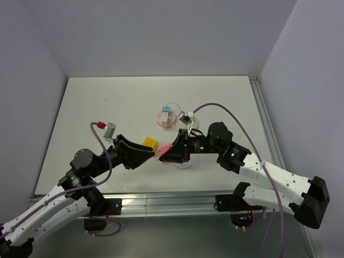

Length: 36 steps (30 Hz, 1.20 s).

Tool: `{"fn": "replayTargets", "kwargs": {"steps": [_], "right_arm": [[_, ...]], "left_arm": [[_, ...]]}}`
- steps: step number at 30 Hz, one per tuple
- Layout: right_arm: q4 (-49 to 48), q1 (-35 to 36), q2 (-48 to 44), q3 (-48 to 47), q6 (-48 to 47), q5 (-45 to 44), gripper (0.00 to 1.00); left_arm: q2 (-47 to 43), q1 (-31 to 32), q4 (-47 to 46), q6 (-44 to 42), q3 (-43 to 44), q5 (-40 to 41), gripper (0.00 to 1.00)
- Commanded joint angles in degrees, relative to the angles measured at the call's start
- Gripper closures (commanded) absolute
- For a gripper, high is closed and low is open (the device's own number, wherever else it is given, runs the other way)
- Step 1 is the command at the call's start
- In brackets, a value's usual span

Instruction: Insert the plug

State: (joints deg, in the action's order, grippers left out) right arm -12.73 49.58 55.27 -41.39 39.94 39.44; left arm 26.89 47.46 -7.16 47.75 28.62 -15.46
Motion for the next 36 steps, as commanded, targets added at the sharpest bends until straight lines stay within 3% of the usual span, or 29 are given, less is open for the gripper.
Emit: {"fn": "replayTargets", "kwargs": {"steps": [1,16,29,36], "right_arm": [[-1.9,-0.4,-1.1,-2.6,1.0,-0.2,1.0],[-5.1,-0.5,-0.4,-3.1,3.3,1.8,1.0],[-6.0,-0.5,-0.3,-2.9,3.6,2.8,1.0],[-5.8,-0.5,-0.3,-2.5,3.6,2.5,1.0]], "left_arm": [[0.1,0.1,-4.9,-0.2,-0.8,-4.6,0.52],[3.3,0.1,-8.9,0.2,-1.3,-8.7,0.57],[3.4,0.1,-8.9,0.1,-1.1,-9.0,0.75],[3.3,0.1,-8.3,0.2,-0.9,-8.2,0.77]]}}
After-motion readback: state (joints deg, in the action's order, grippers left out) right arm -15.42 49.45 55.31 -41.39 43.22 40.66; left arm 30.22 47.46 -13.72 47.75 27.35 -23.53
